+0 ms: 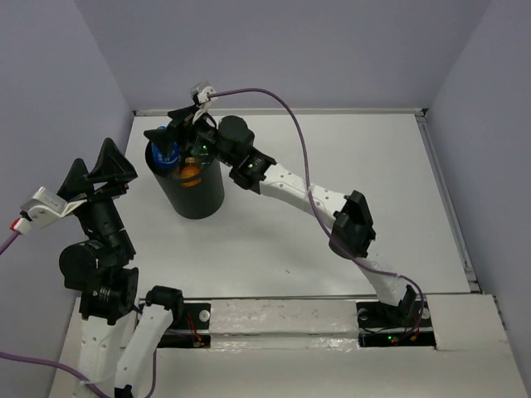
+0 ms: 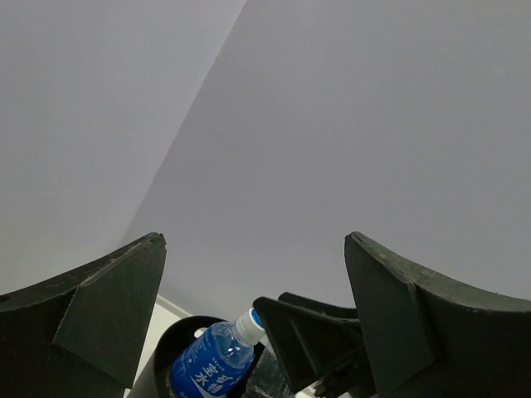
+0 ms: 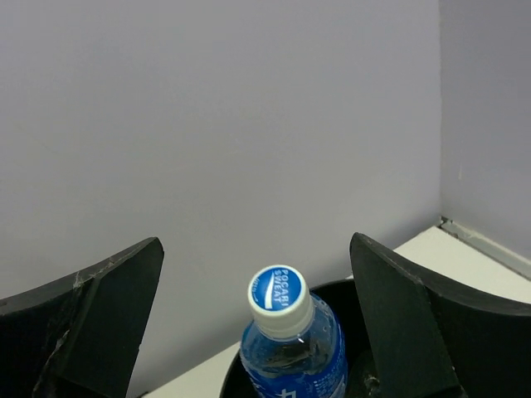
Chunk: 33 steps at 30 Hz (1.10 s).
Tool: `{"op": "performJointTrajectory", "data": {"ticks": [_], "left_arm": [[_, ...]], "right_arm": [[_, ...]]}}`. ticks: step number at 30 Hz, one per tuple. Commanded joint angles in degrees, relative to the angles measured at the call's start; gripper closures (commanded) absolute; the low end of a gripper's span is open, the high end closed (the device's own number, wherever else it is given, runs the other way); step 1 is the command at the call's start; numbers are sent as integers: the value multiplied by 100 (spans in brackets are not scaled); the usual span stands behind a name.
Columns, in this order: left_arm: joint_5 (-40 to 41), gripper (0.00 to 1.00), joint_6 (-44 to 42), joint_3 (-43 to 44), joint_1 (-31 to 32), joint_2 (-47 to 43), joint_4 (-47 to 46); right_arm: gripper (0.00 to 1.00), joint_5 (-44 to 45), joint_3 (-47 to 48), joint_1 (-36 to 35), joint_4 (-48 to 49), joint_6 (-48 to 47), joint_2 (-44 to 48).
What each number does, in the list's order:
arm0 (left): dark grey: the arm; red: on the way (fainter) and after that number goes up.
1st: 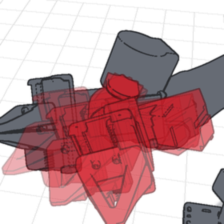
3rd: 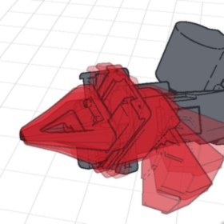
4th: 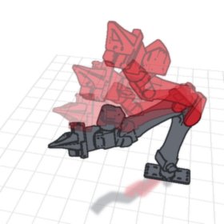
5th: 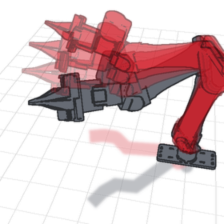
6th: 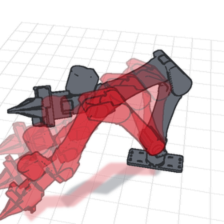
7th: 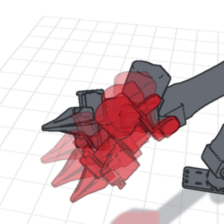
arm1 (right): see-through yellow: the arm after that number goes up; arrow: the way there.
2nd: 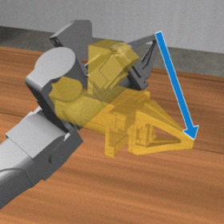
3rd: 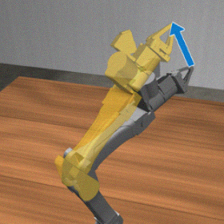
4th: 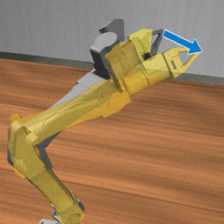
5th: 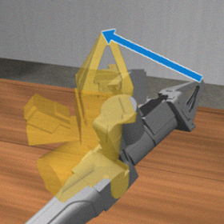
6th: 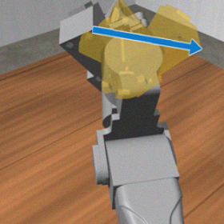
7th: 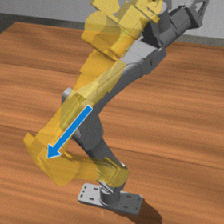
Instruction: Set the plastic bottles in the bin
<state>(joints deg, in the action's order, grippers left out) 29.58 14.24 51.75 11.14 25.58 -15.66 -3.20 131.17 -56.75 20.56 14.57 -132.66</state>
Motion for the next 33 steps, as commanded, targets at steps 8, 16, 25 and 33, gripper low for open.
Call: {"op": "performJointTrajectory", "data": {"ticks": [8, 16, 25, 33], "left_arm": [[-58, 1, -35, 55, -33, 219, -253], [-1347, 1, 359, 248, -41, 456, 247], [-4229, 1, 1054, -94, -33, -255, 572], [-4901, 1, 1222, -104, -15, -572, 1547]], "right_arm": [[1, 21, -1373, -73, 387, -85, 1786], [79, 1303, -5177, -73, 678, -490, 4752], [23, 3340, -8229, -73, -955, -552, 8464], [0, 4302, -9057, -73, -1994, -235, 10461]]}}
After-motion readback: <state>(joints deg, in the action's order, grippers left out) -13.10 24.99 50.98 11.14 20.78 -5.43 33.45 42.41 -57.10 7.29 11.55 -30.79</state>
